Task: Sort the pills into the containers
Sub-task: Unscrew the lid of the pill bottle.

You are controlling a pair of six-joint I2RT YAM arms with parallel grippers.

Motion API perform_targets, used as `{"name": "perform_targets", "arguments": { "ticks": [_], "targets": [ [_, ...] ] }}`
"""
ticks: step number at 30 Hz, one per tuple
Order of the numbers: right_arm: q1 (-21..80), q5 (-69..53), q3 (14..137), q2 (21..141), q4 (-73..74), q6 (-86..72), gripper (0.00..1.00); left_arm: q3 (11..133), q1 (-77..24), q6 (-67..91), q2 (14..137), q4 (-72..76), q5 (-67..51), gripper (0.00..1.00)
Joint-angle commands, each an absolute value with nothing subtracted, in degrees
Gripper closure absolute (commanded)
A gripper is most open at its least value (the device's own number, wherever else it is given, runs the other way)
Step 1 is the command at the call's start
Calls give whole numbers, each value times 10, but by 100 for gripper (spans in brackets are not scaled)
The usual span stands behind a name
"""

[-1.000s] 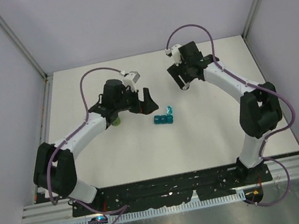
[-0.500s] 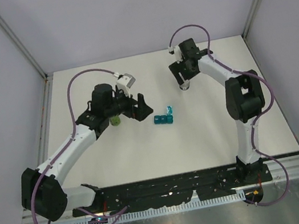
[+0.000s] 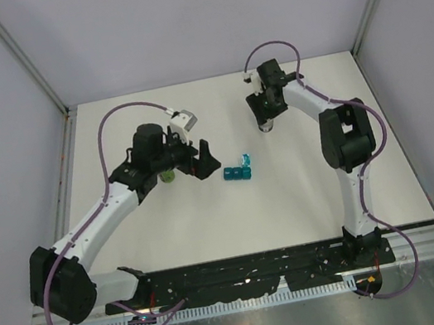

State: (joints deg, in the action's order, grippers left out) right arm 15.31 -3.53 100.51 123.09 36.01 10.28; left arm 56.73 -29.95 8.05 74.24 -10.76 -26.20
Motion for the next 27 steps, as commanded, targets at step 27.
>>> {"name": "perform_targets", "arguments": {
  "ticks": [27],
  "targets": [
    [266, -491, 1022, 949, 516, 142, 83, 701, -342, -86, 719, -148, -261, 1]
  ]
}}
